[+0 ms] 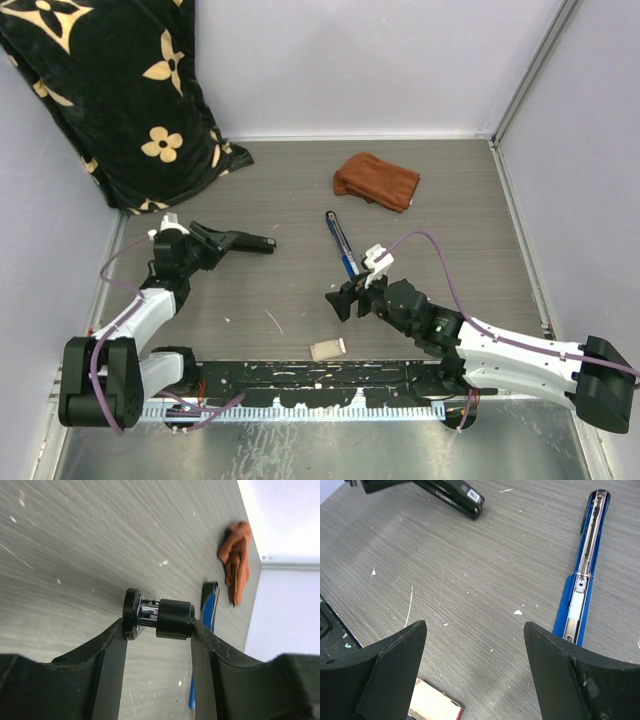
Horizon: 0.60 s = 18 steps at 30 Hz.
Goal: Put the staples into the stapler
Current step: Place the stapler at the center of the board.
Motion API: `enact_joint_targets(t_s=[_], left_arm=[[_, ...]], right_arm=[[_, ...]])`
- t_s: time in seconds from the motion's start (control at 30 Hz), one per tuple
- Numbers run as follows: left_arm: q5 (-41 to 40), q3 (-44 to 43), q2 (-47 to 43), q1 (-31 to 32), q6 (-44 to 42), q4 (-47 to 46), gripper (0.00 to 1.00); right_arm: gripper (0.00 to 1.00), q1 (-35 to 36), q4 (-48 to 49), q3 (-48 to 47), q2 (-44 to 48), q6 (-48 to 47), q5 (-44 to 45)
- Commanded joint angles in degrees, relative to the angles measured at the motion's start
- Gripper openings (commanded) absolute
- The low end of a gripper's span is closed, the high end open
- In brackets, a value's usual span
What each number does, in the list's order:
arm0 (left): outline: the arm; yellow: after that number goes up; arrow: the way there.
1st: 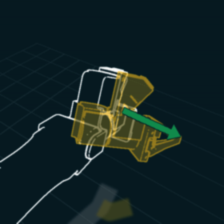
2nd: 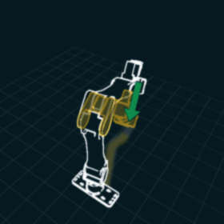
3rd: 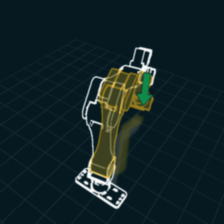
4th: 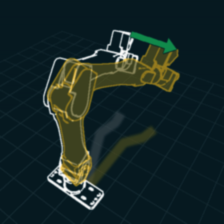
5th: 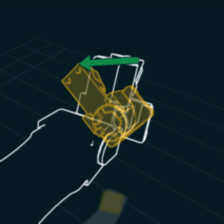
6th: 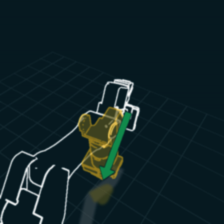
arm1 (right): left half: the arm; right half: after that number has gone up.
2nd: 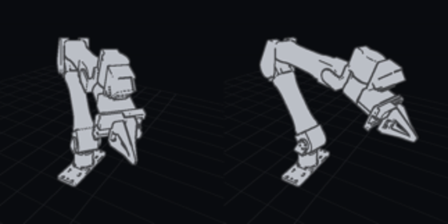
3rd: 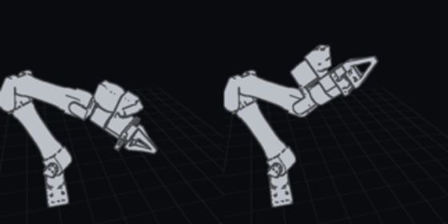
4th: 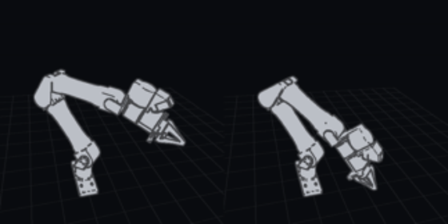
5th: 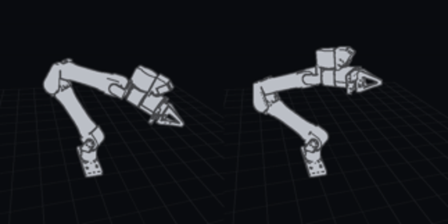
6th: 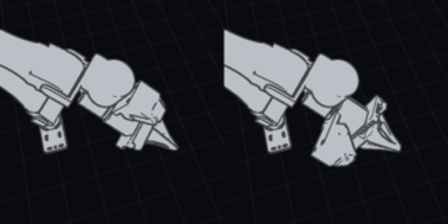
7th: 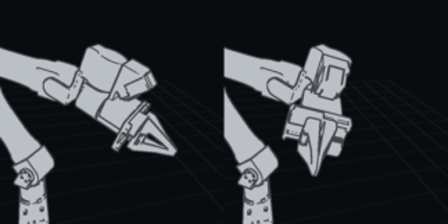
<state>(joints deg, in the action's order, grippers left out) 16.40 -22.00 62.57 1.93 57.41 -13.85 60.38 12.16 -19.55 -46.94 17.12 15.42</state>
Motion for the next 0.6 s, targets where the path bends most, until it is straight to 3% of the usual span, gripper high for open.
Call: enact_joint_targets(t_s=[0.0,0.27,0.37,0.57], left_arm=[[-6.7,-4.7,1.6,-1.8,-1.5,-13.0,0.00],[-2.8,-6.7,12.6,-7.1,-6.2,-15.3,0.00],[-1.2,-6.6,15.8,-7.8,-7.9,-15.1,0.16],[-3.9,-6.0,16.7,-7.9,-9.6,-9.9,0.61]], right_arm=[[0.84,0.0,0.7,0.7,1.2,3.2,0.8],[0.85,0.0,-0.5,1.8,3.6,4.1,2.6],[0.84,0.0,-1.6,2.0,5.0,4.2,3.2],[0.85,0.0,-3.2,2.5,7.0,4.7,3.5]])
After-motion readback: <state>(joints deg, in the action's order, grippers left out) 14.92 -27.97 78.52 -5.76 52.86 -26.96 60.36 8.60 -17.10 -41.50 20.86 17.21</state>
